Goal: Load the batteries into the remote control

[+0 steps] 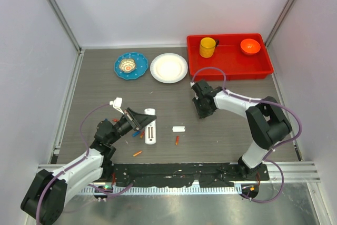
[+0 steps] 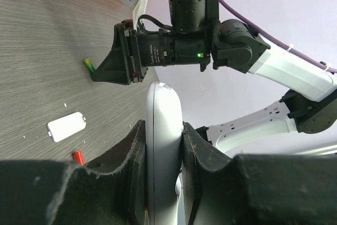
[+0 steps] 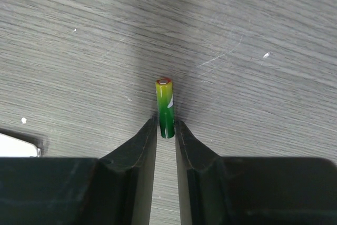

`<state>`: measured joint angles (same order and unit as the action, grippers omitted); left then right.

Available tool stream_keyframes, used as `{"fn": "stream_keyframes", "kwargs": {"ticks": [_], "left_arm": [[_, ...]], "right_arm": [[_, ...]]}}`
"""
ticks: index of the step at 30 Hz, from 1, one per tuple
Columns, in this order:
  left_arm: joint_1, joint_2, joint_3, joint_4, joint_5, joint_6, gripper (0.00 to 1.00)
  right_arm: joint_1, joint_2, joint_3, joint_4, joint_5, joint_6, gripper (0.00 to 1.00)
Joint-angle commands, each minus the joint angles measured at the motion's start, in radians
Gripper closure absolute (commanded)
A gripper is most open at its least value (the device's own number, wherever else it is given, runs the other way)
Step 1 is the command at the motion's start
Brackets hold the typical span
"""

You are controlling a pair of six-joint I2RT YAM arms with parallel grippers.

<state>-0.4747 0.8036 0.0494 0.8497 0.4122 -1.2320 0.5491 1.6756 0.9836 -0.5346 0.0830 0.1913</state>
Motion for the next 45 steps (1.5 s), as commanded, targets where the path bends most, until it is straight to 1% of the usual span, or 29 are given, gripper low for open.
{"fn": "stream_keyframes", "kwargs": {"ticks": [1, 3, 6, 7, 10, 11, 14, 15, 16, 17, 18, 19, 21, 22, 23, 24, 25, 26, 27, 29, 32, 36, 45], "left_arm": [[0.002, 0.000, 0.021, 0.077, 0.010, -0.007, 1.00], [0.001, 0.000, 0.021, 0.078, 0.008, -0.009, 1.00], [0.002, 0.002, 0.023, 0.080, 0.000, -0.012, 1.00], [0.002, 0.002, 0.024, 0.080, -0.006, -0.014, 1.00], [0.001, 0.019, 0.035, 0.095, -0.030, -0.026, 1.00], [-0.001, 0.028, 0.040, 0.103, -0.039, -0.030, 1.00], [-0.001, 0.075, 0.050, 0.156, -0.082, -0.057, 1.00], [-0.001, 0.110, 0.053, 0.193, -0.091, -0.073, 1.00], [-0.001, 0.130, 0.061, 0.210, -0.101, -0.080, 1.00], [-0.002, 0.150, 0.064, 0.248, -0.110, -0.087, 1.00], [-0.002, 0.202, 0.070, 0.267, -0.115, -0.102, 1.00], [-0.002, 0.227, 0.079, 0.288, -0.116, -0.113, 1.00], [-0.002, 0.290, 0.089, 0.379, -0.119, -0.130, 1.00], [-0.005, 0.358, 0.096, 0.417, -0.122, -0.153, 1.00], [-0.007, 0.391, 0.099, 0.504, -0.124, -0.161, 1.00], [-0.010, 0.423, 0.102, 0.547, -0.133, -0.172, 1.00], [-0.021, 0.487, 0.110, 0.589, -0.139, -0.185, 1.00], [-0.025, 0.515, 0.115, 0.665, -0.142, -0.193, 1.00], [-0.031, 0.543, 0.121, 0.696, -0.151, -0.198, 1.00], [-0.054, 0.580, 0.144, 0.697, -0.157, -0.196, 1.00], [-0.093, 0.576, 0.155, 0.695, -0.199, -0.158, 1.00], [-0.102, 0.553, 0.155, 0.697, -0.214, -0.132, 1.00], [-0.107, 0.488, 0.118, 0.695, -0.239, -0.092, 1.00]], "right_arm": [[-0.006, 0.010, -0.010, 0.016, -0.011, 0.003, 0.77], [-0.009, 0.013, -0.014, 0.018, -0.014, 0.010, 0.81], [-0.012, 0.015, -0.016, 0.016, -0.017, 0.022, 0.90], [-0.012, 0.010, -0.016, 0.015, -0.017, 0.030, 0.99], [-0.011, -0.052, -0.003, -0.021, -0.034, 0.083, 0.99], [-0.009, -0.119, 0.009, -0.031, -0.040, 0.124, 0.99], [0.009, -0.238, 0.048, -0.077, -0.069, 0.177, 0.99], [0.035, -0.302, 0.065, -0.109, -0.109, 0.207, 0.99], [0.049, -0.324, 0.087, -0.134, -0.121, 0.215, 0.99], [0.076, -0.338, 0.140, -0.160, -0.130, 0.212, 0.99], [0.101, -0.362, 0.168, -0.218, -0.135, 0.201, 0.99], [0.159, -0.373, 0.191, -0.238, -0.135, 0.195, 0.99], [0.208, -0.393, 0.239, -0.278, -0.137, 0.212, 0.99], [0.238, -0.402, 0.257, -0.287, -0.155, 0.220, 0.99], [0.244, -0.404, 0.265, -0.295, -0.181, 0.235, 0.99], [0.250, -0.401, 0.274, -0.306, -0.210, 0.244, 0.99], [0.253, -0.387, 0.283, -0.308, -0.245, 0.263, 0.99], [0.261, -0.384, 0.302, -0.311, -0.302, 0.276, 0.99], [0.265, -0.381, 0.308, -0.298, -0.321, 0.286, 0.99], [0.279, -0.364, 0.331, -0.286, -0.394, 0.319, 0.99], [0.304, -0.321, 0.372, -0.277, -0.437, 0.358, 0.99], [0.351, -0.257, 0.408, -0.263, -0.502, 0.389, 0.99], [0.394, -0.175, 0.423, -0.265, -0.511, 0.410, 0.99]]}}
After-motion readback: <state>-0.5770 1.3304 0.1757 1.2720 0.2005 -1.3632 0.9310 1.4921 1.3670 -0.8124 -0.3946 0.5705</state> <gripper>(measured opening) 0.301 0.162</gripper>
